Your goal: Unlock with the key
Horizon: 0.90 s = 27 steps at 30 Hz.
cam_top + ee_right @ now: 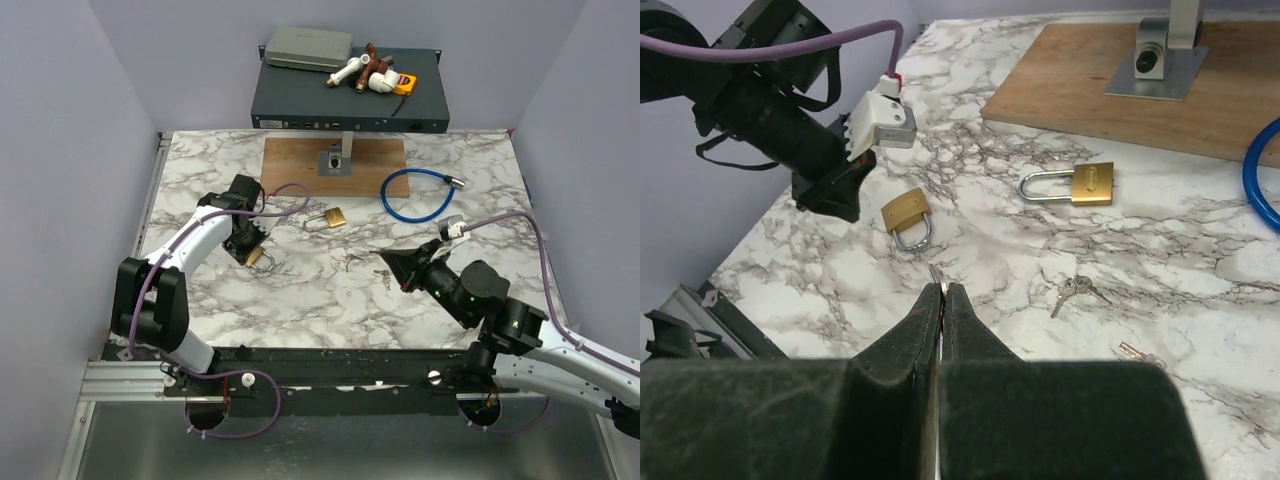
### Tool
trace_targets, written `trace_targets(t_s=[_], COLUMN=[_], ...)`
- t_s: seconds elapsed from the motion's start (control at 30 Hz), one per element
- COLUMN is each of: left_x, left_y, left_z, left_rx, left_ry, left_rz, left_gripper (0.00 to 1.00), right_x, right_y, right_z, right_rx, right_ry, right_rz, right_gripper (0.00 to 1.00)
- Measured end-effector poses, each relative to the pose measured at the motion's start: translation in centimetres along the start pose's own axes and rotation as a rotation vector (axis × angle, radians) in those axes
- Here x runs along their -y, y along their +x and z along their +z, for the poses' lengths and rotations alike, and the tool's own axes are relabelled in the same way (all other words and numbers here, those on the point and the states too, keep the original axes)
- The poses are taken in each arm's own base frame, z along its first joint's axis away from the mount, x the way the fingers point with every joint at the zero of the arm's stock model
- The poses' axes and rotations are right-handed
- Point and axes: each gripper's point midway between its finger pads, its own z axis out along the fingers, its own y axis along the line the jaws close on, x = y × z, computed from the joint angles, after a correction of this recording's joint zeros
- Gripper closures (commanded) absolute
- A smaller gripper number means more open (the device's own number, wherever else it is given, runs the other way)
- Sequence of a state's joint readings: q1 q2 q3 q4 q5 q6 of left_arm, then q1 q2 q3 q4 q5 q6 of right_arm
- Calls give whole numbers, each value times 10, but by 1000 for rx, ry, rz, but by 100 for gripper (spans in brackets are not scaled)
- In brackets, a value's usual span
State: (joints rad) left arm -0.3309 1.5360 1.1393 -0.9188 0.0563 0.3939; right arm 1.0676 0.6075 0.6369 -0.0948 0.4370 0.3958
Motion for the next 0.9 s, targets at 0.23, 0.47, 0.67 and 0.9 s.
trace_targets(t_s=[0.23, 0.47, 0.67, 0.9], left_x=[-48, -70, -76, -62], left_y=[52, 46, 18, 4], left_z=[24, 50, 60, 66], left_rx=[-163, -236, -219, -235], left_ry=[-107, -169, -216, -222], left_rz=[-78, -47, 8, 92], left_gripper=[89, 89, 89, 88], right_x=[-1, -5, -5, -5], right_y=[11, 7, 6, 3], right_z=[10, 12, 11, 9], right_rx=[-31, -14, -12, -2], right_ry=[8, -3, -4, -7], right_rz=[-18, -10, -9, -4], right_gripper=[99, 99, 99, 99])
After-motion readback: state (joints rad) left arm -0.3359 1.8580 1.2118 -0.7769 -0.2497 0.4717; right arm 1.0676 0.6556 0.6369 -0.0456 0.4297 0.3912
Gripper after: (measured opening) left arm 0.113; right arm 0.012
